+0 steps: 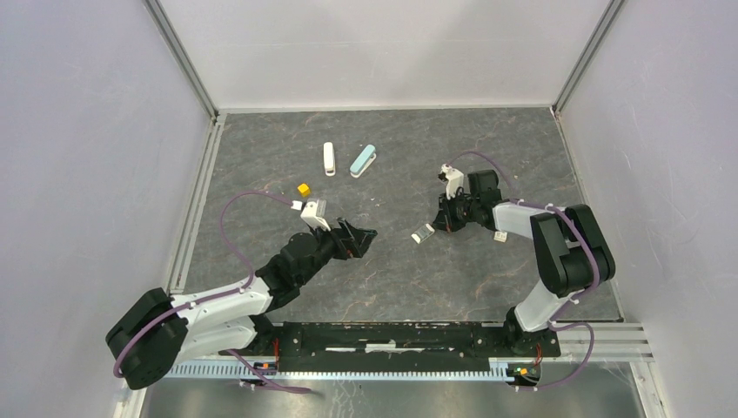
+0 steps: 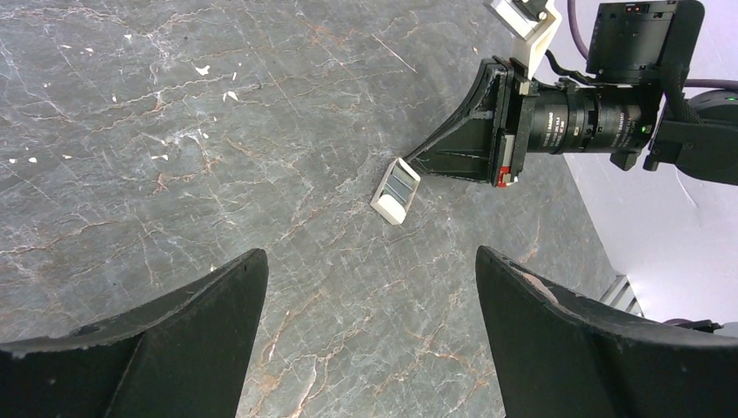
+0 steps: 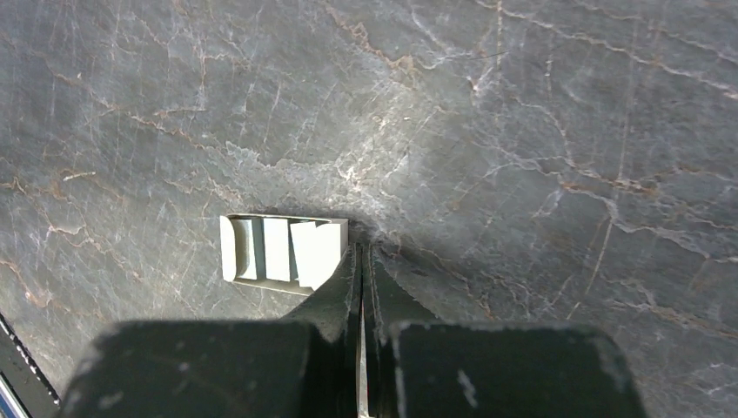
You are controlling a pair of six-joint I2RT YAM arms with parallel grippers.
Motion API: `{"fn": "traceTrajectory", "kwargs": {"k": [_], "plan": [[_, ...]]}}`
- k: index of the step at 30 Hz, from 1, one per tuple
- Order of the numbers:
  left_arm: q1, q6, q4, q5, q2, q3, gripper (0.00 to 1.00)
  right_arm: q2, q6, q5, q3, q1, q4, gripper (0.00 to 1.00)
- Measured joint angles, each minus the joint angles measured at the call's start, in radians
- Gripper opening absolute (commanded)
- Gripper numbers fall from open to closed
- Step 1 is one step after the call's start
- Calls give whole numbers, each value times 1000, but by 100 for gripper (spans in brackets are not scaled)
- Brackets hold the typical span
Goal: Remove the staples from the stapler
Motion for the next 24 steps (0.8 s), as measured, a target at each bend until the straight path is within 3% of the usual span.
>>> {"fn": "traceTrajectory", "kwargs": {"k": [24], "plan": [[0,0,1,6,19,0,94,-98,-50,33,-79,51,-45,0]]}}
